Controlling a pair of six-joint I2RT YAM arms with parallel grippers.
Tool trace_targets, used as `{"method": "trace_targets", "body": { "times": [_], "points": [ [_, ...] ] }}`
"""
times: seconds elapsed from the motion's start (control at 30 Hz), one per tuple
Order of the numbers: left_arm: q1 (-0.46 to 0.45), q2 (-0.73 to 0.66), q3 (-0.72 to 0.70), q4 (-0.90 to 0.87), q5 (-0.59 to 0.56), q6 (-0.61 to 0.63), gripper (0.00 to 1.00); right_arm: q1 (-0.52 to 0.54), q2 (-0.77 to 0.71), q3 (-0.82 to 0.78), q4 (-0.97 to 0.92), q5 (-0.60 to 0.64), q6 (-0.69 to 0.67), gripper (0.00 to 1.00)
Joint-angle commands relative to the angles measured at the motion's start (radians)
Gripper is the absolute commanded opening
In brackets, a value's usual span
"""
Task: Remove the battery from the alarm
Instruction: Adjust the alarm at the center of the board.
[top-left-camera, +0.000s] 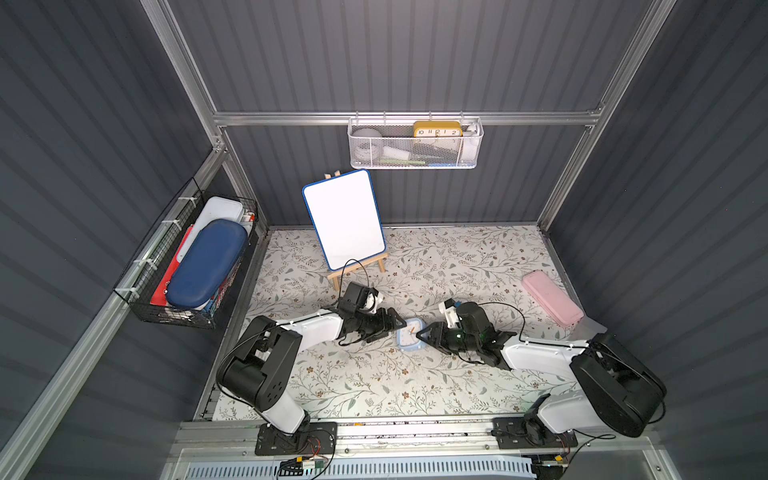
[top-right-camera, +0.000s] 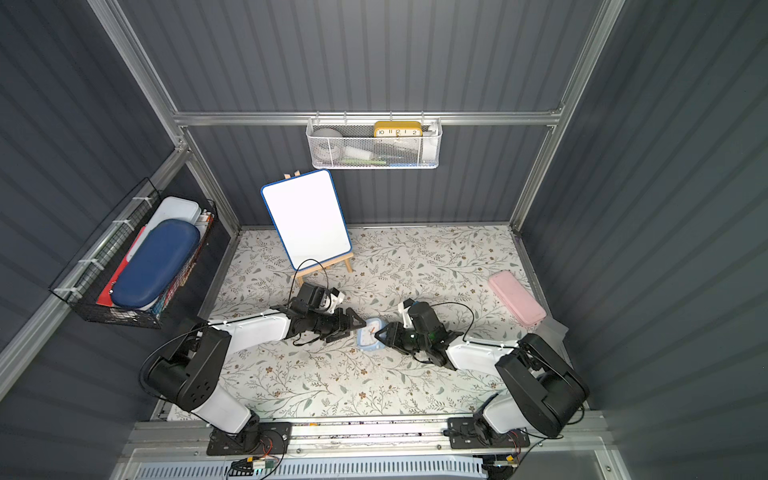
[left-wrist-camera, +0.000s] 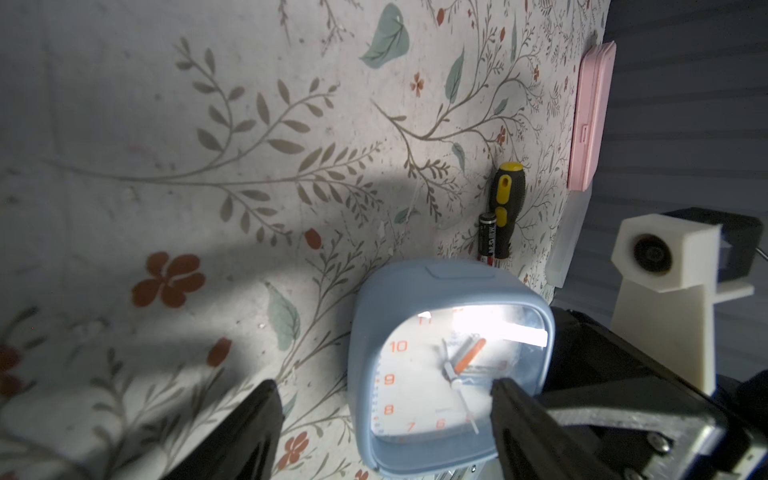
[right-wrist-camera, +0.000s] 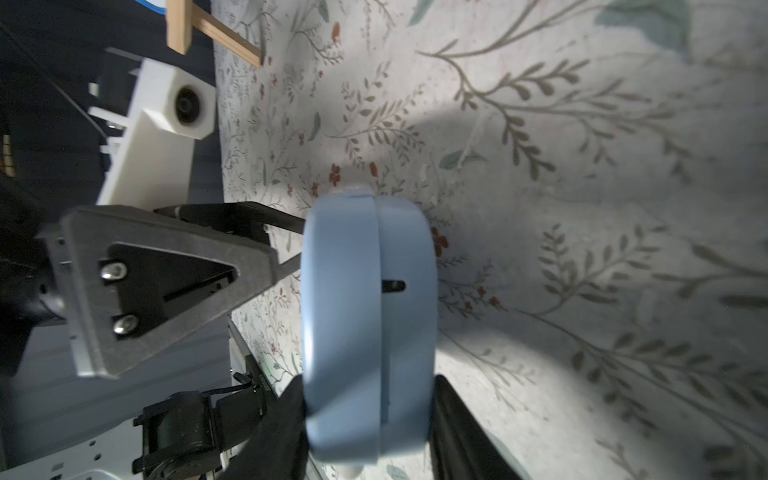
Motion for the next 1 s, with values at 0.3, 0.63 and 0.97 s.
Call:
{"method": "trace_targets", "body": {
  "times": [0.3, 0.63, 0.97],
  "points": [
    [-0.005, 0.013, -0.023, 0.005, 0.042, 0.04, 0.81, -0.011, 0.107, 0.015, -0.148, 0.022, -0.032, 0.52],
    [-0.005, -0.103, -0.029, -0.066, -0.013, 0.026, 0.82, -0.015, -0.004, 0.055, -0.271, 0.085, -0.112, 0.57],
    [-0.004, -0.331, 0.172, -0.323, -0.258, 0.086, 0.9, -0.013, -0.196, 0.261, -0.496, 0.1, -0.254, 0.67]
  ]
}}
